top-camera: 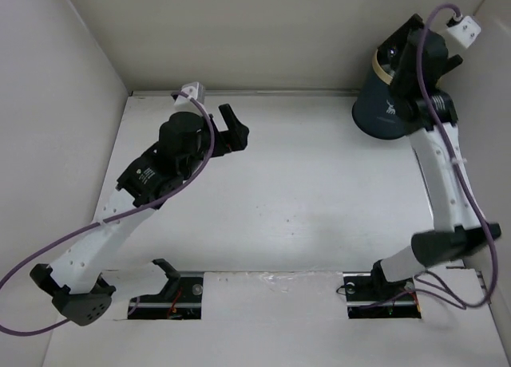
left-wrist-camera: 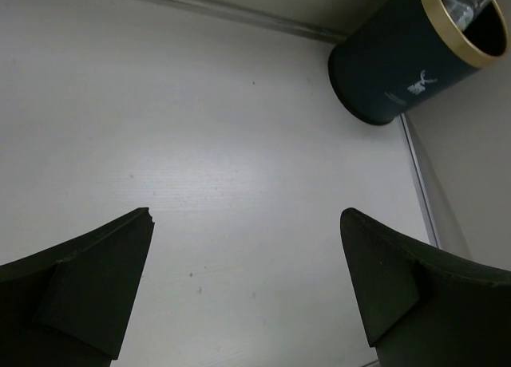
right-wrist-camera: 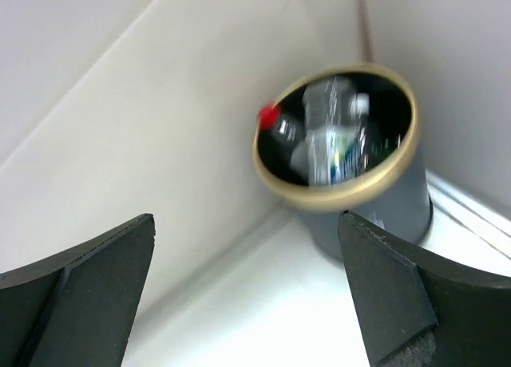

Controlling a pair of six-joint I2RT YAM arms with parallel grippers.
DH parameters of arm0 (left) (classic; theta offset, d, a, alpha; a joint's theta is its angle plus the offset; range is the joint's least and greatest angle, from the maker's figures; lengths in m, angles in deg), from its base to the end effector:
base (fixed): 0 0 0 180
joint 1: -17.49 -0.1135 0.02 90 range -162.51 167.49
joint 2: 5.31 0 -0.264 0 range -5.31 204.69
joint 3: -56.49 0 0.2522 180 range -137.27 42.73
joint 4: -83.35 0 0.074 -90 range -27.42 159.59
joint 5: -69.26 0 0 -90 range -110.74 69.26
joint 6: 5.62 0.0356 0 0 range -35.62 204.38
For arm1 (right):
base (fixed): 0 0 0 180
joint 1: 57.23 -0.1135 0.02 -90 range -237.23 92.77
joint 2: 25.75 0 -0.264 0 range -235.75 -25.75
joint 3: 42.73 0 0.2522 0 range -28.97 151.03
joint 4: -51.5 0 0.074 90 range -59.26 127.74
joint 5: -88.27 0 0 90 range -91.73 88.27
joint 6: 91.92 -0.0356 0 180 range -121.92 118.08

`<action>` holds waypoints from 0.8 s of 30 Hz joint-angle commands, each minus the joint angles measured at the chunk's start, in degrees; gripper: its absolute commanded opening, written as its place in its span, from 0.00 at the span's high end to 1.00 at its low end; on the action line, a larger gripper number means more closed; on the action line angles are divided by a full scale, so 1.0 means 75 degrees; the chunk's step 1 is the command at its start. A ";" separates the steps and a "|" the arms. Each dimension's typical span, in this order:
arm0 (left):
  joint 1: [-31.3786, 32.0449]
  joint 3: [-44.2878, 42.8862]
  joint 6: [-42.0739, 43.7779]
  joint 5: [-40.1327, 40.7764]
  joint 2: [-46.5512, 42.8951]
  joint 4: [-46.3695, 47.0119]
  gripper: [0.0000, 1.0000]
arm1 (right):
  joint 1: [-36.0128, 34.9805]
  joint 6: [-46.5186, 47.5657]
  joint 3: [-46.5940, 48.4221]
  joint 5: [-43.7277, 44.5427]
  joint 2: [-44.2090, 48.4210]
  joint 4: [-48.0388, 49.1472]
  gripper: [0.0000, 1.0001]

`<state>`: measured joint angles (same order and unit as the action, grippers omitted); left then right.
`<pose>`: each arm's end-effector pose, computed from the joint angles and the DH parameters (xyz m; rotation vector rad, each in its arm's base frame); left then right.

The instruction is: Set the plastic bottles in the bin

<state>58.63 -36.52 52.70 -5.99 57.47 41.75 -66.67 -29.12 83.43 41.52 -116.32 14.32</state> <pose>0.1742 -0.1402 0.4539 -0.0418 1.8146 -0.6894 0.3272 0.0297 0.5215 0.7952 1.3792 -0.1049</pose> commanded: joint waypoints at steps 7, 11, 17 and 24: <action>-0.0025 -0.1563 0.0474 0.1959 0.0021 -0.1256 0.00 | -0.1391 0.0381 -0.3734 -0.2272 0.4815 -0.1599 0.00; -0.0025 -0.1120 0.0474 0.2510 -0.0704 -0.1526 0.00 | -0.1835 0.0217 -0.4264 -0.2589 0.5978 -0.2711 0.00; -0.0025 -0.0264 -0.0030 0.2536 -0.1761 -0.1703 0.00 | -0.1907 0.0274 -0.4720 -0.3784 0.6906 -0.3802 0.00; -0.0025 0.0674 -0.0311 0.2370 -0.2839 -0.1855 0.00 | -0.2222 0.0369 -0.4791 -0.3458 0.7528 -0.4447 0.00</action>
<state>58.63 -33.54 52.37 11.21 37.32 28.37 -81.70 -27.26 47.35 15.79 -61.46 -16.21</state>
